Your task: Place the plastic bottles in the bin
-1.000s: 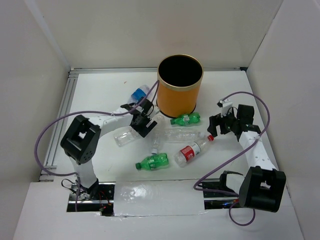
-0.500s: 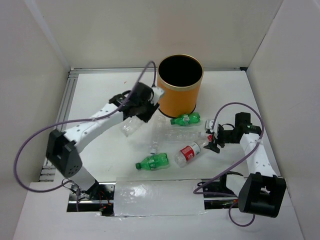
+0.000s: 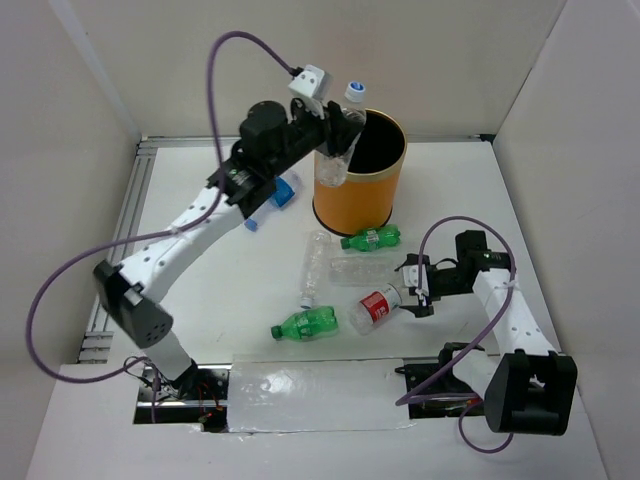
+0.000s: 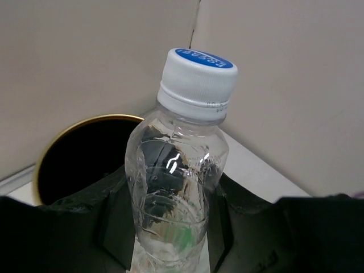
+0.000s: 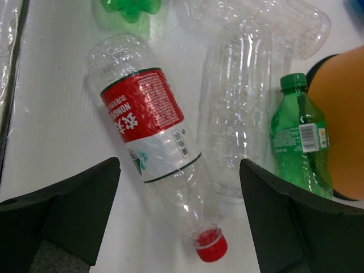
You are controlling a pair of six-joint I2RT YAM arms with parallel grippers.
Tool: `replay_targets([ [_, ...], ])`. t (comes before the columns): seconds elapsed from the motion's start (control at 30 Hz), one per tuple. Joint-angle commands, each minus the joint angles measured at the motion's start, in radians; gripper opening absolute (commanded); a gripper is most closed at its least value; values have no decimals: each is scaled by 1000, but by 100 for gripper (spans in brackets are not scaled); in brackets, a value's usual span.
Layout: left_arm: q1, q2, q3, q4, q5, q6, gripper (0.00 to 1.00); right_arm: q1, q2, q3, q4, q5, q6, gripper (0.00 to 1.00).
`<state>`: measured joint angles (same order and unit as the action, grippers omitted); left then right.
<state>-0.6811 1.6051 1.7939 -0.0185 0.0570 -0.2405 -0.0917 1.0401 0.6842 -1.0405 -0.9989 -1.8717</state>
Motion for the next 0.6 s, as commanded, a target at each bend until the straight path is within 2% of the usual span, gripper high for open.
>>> replay_targets([
  [0.0, -3, 117, 48, 282, -23, -143, 0, 27, -31, -35, -9, -15, -29, 92],
  [0.07, 8, 162, 93, 334, -6, -193, 1, 36, -40, -44, 4, -6, -18, 92],
  [0.2, 8, 275, 248, 321, -72, -217, 4, 46, -40, -81, 54, 14, -18, 92],
  [0.3, 20, 300, 248, 354, -85, -256, 9, 56, -40, -90, 74, 23, 5, 92],
  [0.4, 38, 311, 237, 376, -68, -325, 9, 56, -29, -91, 85, 23, 16, 92],
  [0.43, 51, 300, 195, 434, -25, -348, 9, 56, -29, -91, 85, 23, 16, 92],
  [0.5, 51, 277, 154, 498, -25, -364, 11, 56, -29, -101, 85, 23, 16, 92],
  [0.57, 37, 291, 179, 499, -106, -335, 11, 66, -29, -112, 97, 23, 16, 92],
])
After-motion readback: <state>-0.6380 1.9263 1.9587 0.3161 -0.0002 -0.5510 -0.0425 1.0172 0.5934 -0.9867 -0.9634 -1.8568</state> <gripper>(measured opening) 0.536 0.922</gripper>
